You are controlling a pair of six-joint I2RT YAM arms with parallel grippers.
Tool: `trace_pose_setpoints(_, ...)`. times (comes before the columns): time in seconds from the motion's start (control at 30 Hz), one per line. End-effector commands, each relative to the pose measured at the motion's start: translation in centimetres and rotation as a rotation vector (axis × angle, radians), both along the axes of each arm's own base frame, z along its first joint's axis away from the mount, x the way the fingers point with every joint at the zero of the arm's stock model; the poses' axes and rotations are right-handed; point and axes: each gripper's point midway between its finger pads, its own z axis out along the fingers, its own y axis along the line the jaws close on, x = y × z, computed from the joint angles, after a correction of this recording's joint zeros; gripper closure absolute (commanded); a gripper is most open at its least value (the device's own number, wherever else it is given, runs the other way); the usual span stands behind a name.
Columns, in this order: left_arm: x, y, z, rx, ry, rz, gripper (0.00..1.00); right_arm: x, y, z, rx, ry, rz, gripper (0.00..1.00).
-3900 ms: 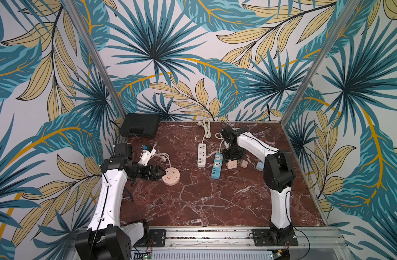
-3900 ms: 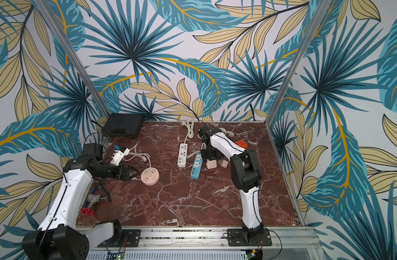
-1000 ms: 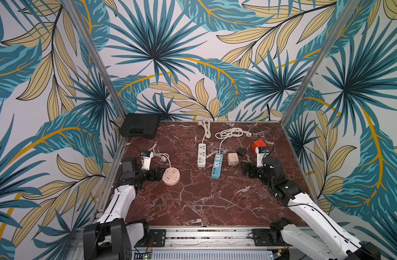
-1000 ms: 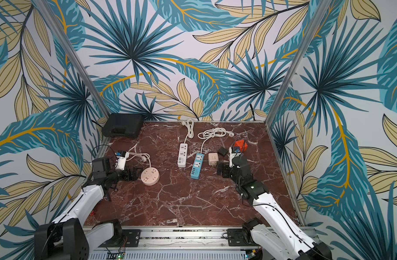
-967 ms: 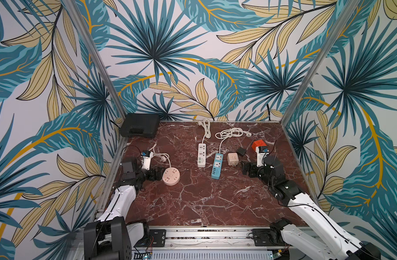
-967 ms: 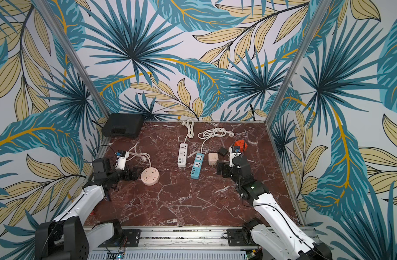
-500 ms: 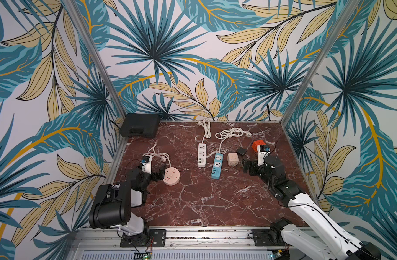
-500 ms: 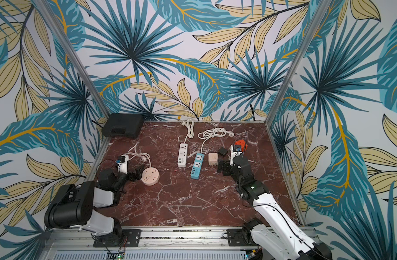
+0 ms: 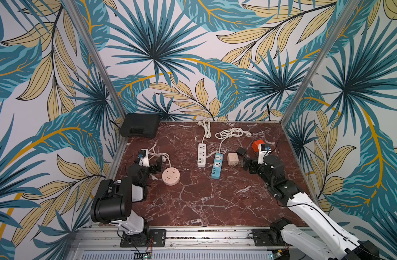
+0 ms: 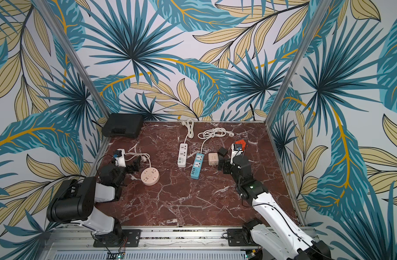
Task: Pull the plug off the socket
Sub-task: Reset both arms
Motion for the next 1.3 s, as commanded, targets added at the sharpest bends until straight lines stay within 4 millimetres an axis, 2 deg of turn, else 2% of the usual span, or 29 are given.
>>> trace_pose_setpoints(0.0,1.1,-0.4,0.9,0.02,-0.018,-0.027,0.0,-0.3,-1.7,-0.3,-0.079,-0.007,-0.063,0.0)
trace_pose_setpoints(0.2,1.1,-0.8,0.9,0.026,-0.017,-0.05,0.0,-0.4,-3.0,0.0,-0.151,-0.029,-0.118,0.0)
trace_pose_setpoints(0.3,1.1,-0.8,0.9,0.027,-0.017,-0.049,0.0,-0.4,-3.1,0.2,-0.15,-0.028,-0.121,0.0)
trace_pose_setpoints(0.5,1.1,-0.9,0.8,0.026,-0.015,-0.05,0.0,0.2,-2.7,-1.0,-0.228,-0.019,-0.077,0.0)
trace_pose_setpoints(0.67,1.1,-0.8,0.9,0.027,-0.017,-0.05,0.0,1.1,-2.1,-1.3,-0.237,-0.085,-0.036,0.01)
trace_pose_setpoints(0.83,1.1,-0.9,0.9,0.026,-0.017,-0.05,0.0,2.1,-3.2,-3.0,-0.263,-0.049,-0.033,0.0)
trace_pose_setpoints(1.03,1.1,-0.9,0.9,0.026,-0.017,-0.051,0.0,2.9,-3.6,-5.7,-0.192,-0.024,0.008,0.0)
trace_pose_setpoints(1.17,1.1,-0.8,0.9,0.027,-0.016,-0.05,0.0,3.9,-5.0,-8.4,-0.189,-0.029,-0.025,0.0)
trace_pose_setpoints(1.23,1.1,-0.8,0.9,0.027,-0.016,-0.05,0.0,4.5,-5.2,-8.5,-0.182,0.001,-0.033,0.0)
trace_pose_setpoints(1.27,1.1,-0.8,0.9,0.027,-0.016,-0.049,0.0,4.9,-5.2,-8.1,-0.179,-0.037,-0.036,0.0)
